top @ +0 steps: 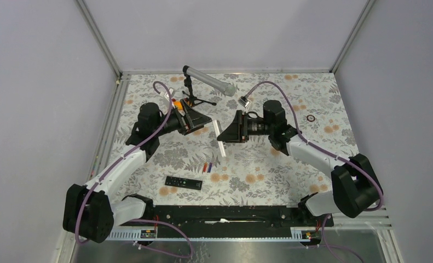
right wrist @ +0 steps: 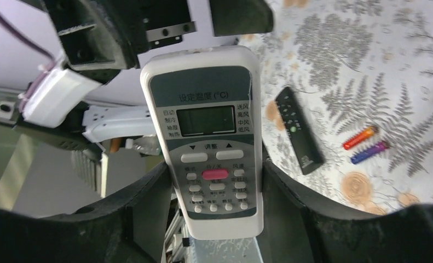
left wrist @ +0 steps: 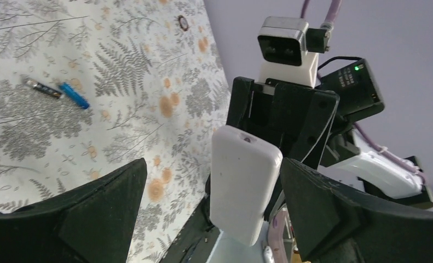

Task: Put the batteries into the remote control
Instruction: Pick up the remote control from the center of the board, then remove the battery cover from the remote control.

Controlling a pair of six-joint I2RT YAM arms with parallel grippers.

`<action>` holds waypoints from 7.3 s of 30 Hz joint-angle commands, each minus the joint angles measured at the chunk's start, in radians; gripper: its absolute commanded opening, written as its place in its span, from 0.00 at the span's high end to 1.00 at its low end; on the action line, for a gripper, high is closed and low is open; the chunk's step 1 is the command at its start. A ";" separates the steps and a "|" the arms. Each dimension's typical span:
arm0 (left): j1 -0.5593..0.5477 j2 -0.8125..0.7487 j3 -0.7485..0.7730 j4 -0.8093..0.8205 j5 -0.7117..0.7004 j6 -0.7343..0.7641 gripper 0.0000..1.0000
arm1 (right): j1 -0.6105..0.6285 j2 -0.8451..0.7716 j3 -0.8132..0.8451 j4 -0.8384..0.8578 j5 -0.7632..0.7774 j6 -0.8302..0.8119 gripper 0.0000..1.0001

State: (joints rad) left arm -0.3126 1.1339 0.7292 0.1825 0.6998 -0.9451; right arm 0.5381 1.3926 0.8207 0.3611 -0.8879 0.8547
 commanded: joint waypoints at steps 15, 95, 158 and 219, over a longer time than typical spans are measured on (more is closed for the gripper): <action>-0.028 0.056 0.023 0.333 0.136 -0.177 0.01 | 0.033 0.173 0.125 0.598 -0.103 0.443 0.67; 0.125 -0.089 0.225 0.156 0.249 -0.158 0.28 | 0.172 0.018 0.269 0.389 0.231 0.242 0.94; 0.204 -0.043 0.335 0.177 0.116 -0.538 1.00 | 0.110 0.081 0.085 0.568 0.177 0.327 0.75; 0.092 -0.105 0.317 -0.303 -0.188 0.111 1.00 | 0.111 0.006 0.095 0.372 0.346 0.457 0.93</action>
State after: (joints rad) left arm -0.2165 1.0367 1.0092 -0.1410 0.5339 -0.8440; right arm 0.6518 1.4536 0.9382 0.5926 -0.5575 1.3327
